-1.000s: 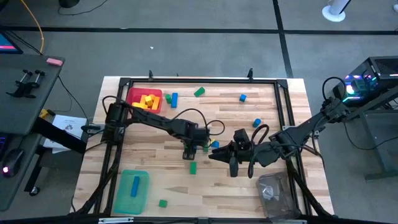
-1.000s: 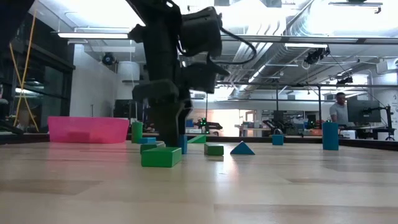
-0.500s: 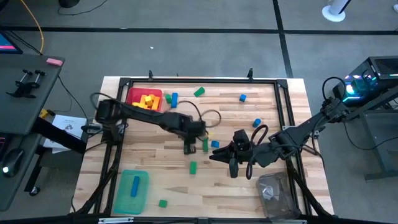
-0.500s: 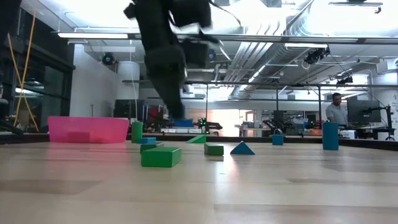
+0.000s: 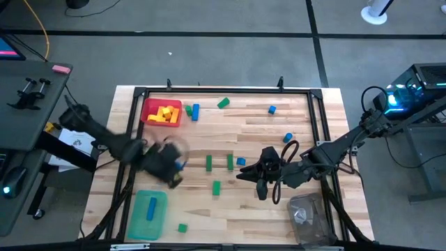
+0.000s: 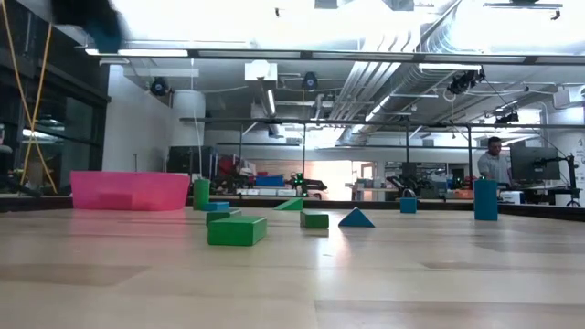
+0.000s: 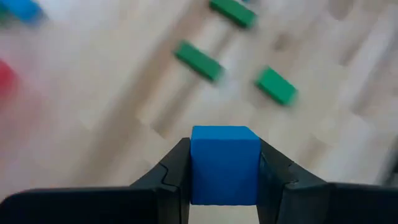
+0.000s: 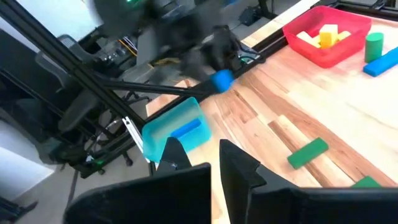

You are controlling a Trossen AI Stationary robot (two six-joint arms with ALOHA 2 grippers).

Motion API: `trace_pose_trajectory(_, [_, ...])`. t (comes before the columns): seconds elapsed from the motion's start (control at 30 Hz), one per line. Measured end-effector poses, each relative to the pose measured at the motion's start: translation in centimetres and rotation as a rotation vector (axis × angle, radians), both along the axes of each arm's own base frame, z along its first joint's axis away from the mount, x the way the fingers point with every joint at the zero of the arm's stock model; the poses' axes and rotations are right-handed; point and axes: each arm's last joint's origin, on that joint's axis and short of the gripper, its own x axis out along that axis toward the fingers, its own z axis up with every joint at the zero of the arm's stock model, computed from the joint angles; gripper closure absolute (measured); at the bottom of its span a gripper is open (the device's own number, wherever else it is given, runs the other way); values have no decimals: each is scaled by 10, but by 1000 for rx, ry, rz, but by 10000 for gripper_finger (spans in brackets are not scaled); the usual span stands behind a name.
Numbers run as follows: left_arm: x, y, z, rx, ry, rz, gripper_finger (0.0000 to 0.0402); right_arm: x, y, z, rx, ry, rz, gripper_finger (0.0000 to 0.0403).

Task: Sort blocks
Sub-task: Put the blue block into the green bin

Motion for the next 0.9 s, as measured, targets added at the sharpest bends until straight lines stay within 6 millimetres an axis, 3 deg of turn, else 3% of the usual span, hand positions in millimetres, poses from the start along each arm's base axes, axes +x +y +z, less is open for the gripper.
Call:
trace_pose_trajectory(0.13, [-35, -49, -25, -125, -6, 119, 313, -1, 0, -2, -22, 21, 4, 402])
trace_pose_trajectory(0.23, [-57, -81, -48, -192, 82, 169, 313, -1, -1, -3, -33, 28, 7, 402])
trace_pose_trajectory(0.4, [-80, -116, -74, -205, 247, 176, 312, -1, -1, -3, -39, 38, 7, 402])
trace_pose_trajectory(0.63, [-77, -119, -83, -197, 286, 229, 209, -1, -1, -3, -39, 37, 7, 402])
trace_pose_trajectory(0.8, [-66, -103, -72, -209, 275, 223, 155, -1, -1, -3, -24, 34, 2, 402])
trace_pose_trajectory(0.9, [-48, -87, -59, -226, 153, 215, 142, -1, 0, -2, 4, 18, 12, 402])
